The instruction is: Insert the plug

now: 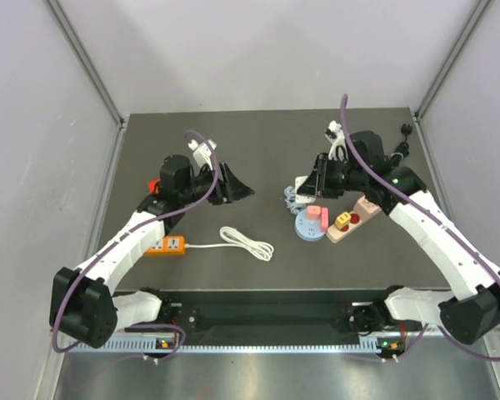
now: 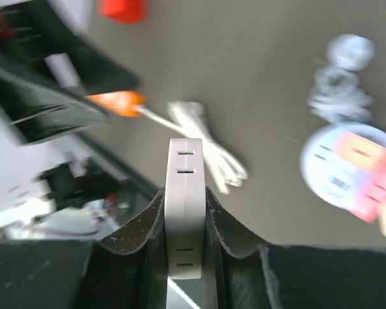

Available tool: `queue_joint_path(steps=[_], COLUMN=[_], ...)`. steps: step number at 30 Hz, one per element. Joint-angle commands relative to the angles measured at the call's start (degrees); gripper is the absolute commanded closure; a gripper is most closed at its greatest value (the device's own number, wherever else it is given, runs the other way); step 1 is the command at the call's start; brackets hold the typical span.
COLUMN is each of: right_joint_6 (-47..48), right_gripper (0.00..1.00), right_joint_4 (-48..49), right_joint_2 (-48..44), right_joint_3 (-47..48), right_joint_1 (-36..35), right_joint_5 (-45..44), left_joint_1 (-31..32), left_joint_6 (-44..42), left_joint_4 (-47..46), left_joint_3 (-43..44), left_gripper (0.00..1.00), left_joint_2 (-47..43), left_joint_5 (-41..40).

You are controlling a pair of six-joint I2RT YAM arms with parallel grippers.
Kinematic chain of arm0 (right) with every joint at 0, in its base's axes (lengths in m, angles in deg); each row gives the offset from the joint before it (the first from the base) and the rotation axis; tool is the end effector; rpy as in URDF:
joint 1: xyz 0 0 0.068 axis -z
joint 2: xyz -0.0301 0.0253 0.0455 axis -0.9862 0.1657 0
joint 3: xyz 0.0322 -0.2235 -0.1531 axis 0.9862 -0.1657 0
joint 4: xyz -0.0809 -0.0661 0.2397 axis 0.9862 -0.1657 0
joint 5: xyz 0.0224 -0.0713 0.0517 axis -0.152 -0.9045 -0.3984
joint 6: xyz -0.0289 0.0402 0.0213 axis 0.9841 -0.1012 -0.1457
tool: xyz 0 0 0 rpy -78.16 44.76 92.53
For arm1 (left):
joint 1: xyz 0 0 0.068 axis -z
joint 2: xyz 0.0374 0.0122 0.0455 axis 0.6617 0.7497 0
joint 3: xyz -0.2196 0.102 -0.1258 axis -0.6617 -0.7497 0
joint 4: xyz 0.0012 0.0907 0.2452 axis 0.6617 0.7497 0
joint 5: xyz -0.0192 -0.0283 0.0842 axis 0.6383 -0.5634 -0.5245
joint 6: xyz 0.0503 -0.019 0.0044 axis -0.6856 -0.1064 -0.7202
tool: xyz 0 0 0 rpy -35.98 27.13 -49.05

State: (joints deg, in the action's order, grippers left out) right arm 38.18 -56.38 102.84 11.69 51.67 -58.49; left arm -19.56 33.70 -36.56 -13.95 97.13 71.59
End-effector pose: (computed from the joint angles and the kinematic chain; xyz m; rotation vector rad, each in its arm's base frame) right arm 0.2111 0.1315 0.3712 -0.1970 2.2882 0.9959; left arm 0.2435 -0.1222 0.2982 0.1811 2.0217 -1.3720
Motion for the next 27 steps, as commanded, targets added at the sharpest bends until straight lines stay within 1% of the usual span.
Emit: queue_joint_path(steps=[1, 4, 6, 7, 8, 9, 10, 11, 13, 18, 27], right_joint_6=[4.4, 3.5, 3.4, 3.3, 3.1, 2.8, 2.4, 1.5, 0.8, -0.7, -1.5], right_gripper=[1.00, 1.00, 1.00, 1.00, 1.00, 1.00, 1.00, 1.00, 1.00, 1.00, 1.00], right_joint_4=[-17.9, -21.3, -23.0, -25.3, -26.1, -26.7, -26.8, -26.5, -25.7, -24.8, -23.5], right_joint_2=[4.1, 7.4, 11.3, 13.0, 14.5, 17.0, 18.1, 19.0, 21.8, 28.4, 34.4], right_joint_3=[3.4, 5.1, 8.2, 9.5, 11.8, 12.7, 13.4, 14.2, 14.6, 15.7, 16.7], right_joint_1=[-0.8, -1.2, -1.7, -2.6, -3.1, -3.8, -4.9, -5.6, -6.6, -8.5, -9.9], right_joint_5=[-16.7, -21.6, -22.0, -24.6, -25.6, -26.3, -26.9, -27.3, -27.1, -27.1, -27.0], left_joint_1=[-0.1, 0.0, 0.0, -0.1, 0.0, 0.0, -0.1, -0.1, -0.2, -0.1, 0.5], left_joint_6=[-11.6, -16.0, -18.8, -18.9, -18.9, -18.2, -17.4, -16.7, -15.4, -15.8, -16.1], left_joint_4=[18.8, 30.0, 33.6, 34.6, 34.8, 33.6, 32.0, 28.6, 27.1, 29.8, 30.7], left_joint_3=[5.0, 10.8, 13.1, 13.3, 13.0, 10.8, 9.2, 5.7, 3.8, 5.3, 5.8], left_gripper=[0.26, 0.25, 0.24, 0.23, 0.23, 0.23, 0.22, 0.22, 0.21, 0.21, 0.21], left_joint_2=[-1.1, 1.0, 1.4, 1.2, -0.1, -1.1, -2.2, -4.3, -5.8, -5.8, -6.1], left_joint_5=[-14.5, -17.9, -17.6, -17.8, -18.5, -18.8, -19.1, -19.6, -18.9, -18.5, -18.1])
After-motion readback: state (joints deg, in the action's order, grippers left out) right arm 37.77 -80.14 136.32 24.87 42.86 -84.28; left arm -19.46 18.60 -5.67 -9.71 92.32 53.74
